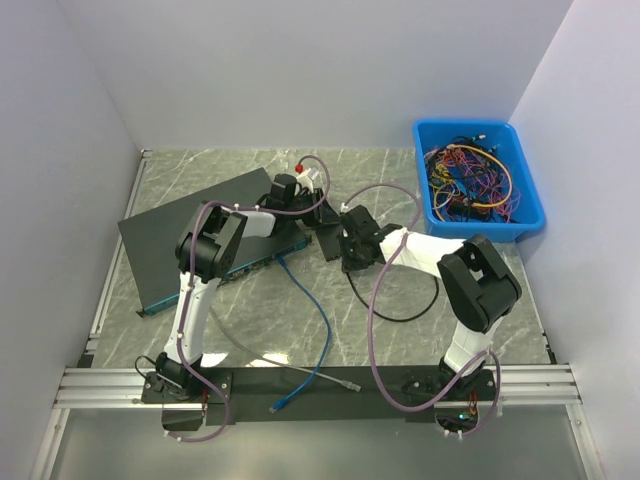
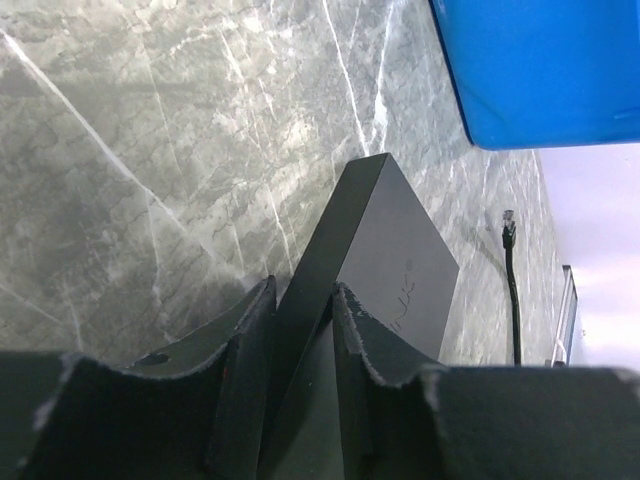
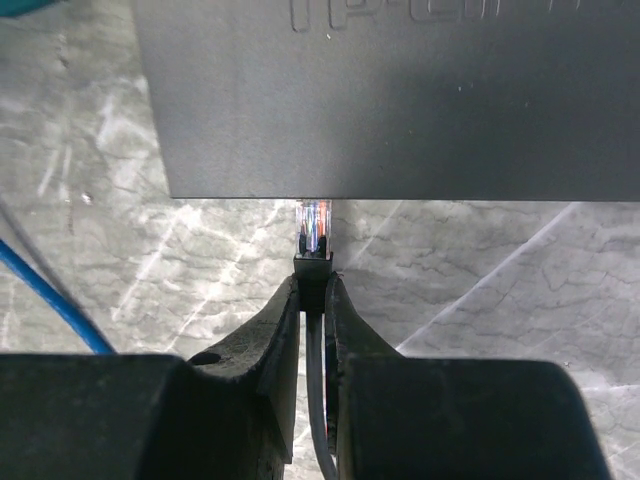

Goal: Insert the plug into the switch port

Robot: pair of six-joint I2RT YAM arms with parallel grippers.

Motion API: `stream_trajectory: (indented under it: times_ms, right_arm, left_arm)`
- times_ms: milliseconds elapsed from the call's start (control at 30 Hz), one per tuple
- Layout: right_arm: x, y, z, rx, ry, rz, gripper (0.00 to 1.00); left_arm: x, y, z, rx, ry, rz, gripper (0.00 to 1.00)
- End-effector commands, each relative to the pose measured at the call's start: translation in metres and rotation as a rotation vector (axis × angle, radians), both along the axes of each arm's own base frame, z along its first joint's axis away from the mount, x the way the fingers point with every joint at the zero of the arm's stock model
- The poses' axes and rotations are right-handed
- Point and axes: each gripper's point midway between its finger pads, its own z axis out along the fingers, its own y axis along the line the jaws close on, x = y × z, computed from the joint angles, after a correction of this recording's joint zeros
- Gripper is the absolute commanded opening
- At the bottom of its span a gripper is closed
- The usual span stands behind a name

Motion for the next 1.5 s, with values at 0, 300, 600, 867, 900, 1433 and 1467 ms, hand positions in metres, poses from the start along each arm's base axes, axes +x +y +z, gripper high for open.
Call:
stream_trajectory:
  times_ms: [0, 300, 600, 867, 900, 1433, 1467]
  right_arm:
    - [0.012, 0.006, 0.025, 0.051, -0.1, 0.009, 0.0]
    - [0.007, 0.009, 0.037, 0.095, -0.165, 0.018, 0.0]
    - [0.003, 0.002, 0.034, 0.093, -0.186, 0.001, 0.0]
    - [-0.001, 0.002, 0.032, 0.101, -0.18, 0.002, 0.0]
    - [-0.001, 0.002, 0.032, 0.101, -0.178, 0.005, 0.0]
    - [-0.008, 0.006, 0.032, 0.071, -0.138, 0.021, 0.0]
    - [-0.009, 0.006, 0.032, 0.068, -0.136, 0.025, 0.0]
  left_arm:
    - [-0.003, 0.001, -0.023, 0.067, 0.011, 0.023, 0.34]
    - [-0.001, 0.012, -0.01, 0.172, -0.129, 0.146, 0.34]
    - [-0.012, 0.023, 0.065, 0.068, -0.391, 0.262, 0.52]
    - [0.0, 0.015, 0.067, 0.011, -0.281, 0.233, 0.65]
    - [-0.003, 0.012, 0.046, 0.044, -0.241, 0.198, 0.62]
    - [-0.001, 0.004, 0.014, 0.103, -0.209, 0.13, 0.54]
    - [-0.001, 0.005, 0.013, 0.106, -0.205, 0.13, 0.54]
